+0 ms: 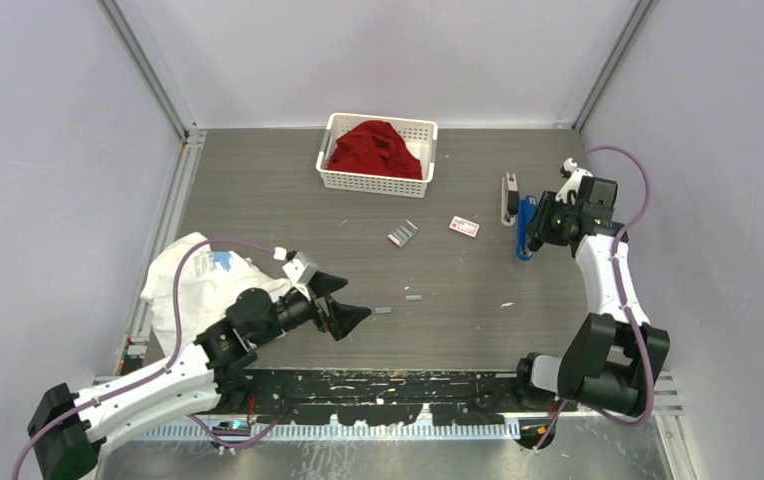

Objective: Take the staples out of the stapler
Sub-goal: Pick up the stapler from the center of the board.

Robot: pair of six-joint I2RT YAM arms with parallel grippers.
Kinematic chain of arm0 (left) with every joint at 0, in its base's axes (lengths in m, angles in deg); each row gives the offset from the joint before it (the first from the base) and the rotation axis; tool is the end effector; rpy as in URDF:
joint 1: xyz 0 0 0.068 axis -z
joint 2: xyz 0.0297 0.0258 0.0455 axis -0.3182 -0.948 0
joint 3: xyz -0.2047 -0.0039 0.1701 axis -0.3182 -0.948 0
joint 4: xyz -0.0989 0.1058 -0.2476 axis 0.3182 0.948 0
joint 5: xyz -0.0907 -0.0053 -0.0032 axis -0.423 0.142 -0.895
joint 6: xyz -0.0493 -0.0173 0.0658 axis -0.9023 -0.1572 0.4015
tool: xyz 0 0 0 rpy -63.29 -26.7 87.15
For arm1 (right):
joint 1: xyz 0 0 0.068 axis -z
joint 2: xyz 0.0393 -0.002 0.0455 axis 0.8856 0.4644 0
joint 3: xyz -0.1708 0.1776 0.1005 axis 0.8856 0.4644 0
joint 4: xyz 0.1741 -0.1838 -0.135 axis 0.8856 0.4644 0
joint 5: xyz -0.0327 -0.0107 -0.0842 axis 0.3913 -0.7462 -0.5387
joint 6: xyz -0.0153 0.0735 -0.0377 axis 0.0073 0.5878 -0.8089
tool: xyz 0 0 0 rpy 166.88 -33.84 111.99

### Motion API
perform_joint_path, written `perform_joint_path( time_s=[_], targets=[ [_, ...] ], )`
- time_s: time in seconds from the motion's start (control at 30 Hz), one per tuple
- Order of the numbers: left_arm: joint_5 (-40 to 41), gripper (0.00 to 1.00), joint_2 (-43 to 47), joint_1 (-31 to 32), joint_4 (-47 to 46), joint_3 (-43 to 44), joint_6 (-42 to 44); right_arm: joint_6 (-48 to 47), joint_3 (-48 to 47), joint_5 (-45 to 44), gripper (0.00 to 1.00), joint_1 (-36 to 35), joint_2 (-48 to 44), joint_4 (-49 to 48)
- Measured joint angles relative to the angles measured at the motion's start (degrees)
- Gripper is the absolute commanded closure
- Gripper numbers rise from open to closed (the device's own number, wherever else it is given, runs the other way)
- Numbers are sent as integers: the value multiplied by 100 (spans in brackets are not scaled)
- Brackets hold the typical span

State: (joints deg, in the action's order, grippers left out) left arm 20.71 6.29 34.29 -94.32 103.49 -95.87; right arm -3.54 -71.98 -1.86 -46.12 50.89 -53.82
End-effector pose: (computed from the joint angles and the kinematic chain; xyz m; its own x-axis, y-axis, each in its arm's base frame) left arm 0.1355 -0.1896 0.2192 -0.3543 -0.1763 -0.9184 0.7708 0.5010 -0.3935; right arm 0.3148 -0.0725 0.2148 -0.7072 0.2298 -0.6686 0.1269 0.9716 0.1997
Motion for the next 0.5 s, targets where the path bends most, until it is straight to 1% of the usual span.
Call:
perform_joint_path(
  time_s=[0.13,0.3,0.4,0.5],
  targets=[
    [-205,1,-339,0,-476,-63,-188,-177,79,743,99,4,-356,9],
    [-476,1,-979,0,-1224,-70,-452,-214,142,1991,99,4,-761,-15],
    [-616,1,-1451,0,-1759,-66,-678,-96,140,2887,99,-31,-750,-120],
    [-734,1,-2039,0,-2337,-33,-883,203,138,3550,99,-216,-588,-367]
  ],
)
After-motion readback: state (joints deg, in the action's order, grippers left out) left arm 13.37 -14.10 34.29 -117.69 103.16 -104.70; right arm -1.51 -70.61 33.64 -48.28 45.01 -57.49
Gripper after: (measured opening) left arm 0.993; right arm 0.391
